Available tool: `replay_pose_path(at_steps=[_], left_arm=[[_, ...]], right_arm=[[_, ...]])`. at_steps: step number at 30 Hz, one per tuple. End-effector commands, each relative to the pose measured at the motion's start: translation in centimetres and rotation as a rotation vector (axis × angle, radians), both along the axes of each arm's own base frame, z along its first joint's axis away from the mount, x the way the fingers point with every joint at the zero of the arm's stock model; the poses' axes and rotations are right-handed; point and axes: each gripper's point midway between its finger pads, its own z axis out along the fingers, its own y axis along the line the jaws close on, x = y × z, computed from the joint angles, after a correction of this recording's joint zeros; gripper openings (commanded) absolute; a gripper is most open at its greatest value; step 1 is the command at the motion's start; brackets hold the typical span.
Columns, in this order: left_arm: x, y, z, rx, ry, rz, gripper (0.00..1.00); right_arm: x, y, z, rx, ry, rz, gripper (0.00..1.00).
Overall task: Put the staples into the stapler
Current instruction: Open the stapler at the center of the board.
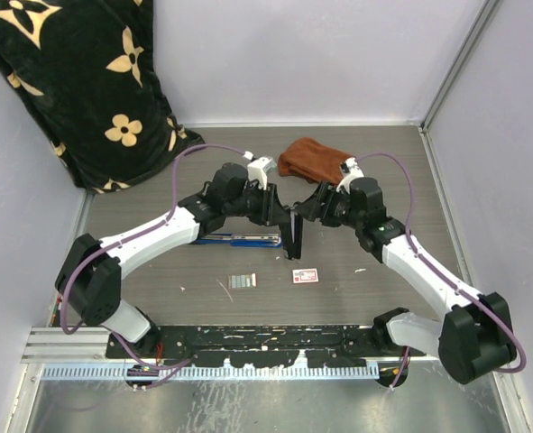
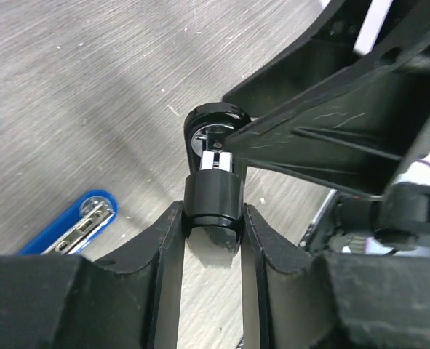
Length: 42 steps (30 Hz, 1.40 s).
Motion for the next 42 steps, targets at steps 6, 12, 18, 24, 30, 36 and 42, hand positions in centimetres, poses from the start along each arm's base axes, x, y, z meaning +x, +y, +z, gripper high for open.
replay_pose_path(at_steps=[6, 12, 18, 24, 30, 36, 42], left_arm=[[-2.7, 0.3, 2.6, 0.133, -0.259, -0.238, 0.00], [-5.3, -0.6, 1.9, 0.228, -0.381, -0.396, 0.00], [-6.8, -0.9, 0.6, 0.379, -0.538, -0.489, 0.00], [-6.9, -1.1, -0.2, 0.460, -0.604, -0.509, 0.00], [-7.0, -1.5, -0.4, 0.488, -0.639, -0.517, 0.00], [-7.1, -1.8, -0.8, 0.515, -0.656, -0.534, 0.00], [-7.7, -2.2, -0.6, 0.511, -0.677, -0.561, 0.00]], right_arm=[[-3.5, -1.0, 4.6, 0.089, -0.095, 0.043, 0.71], [-4.5, -1.6, 3.1, 0.062, 0.006, 0.061, 0.65], [-5.8, -2.0, -0.1, -0.023, 0.155, 0.111, 0.57], [-7.8, -1.8, -1.8, -0.024, 0.231, 0.175, 0.56], [-9.5, -1.3, -3.5, 0.010, 0.308, 0.222, 0.49], [-10.2, -1.2, -4.0, 0.022, 0.324, 0.243, 0.47], [-10.0, -1.2, -4.6, 0.034, 0.330, 0.217, 0.41]])
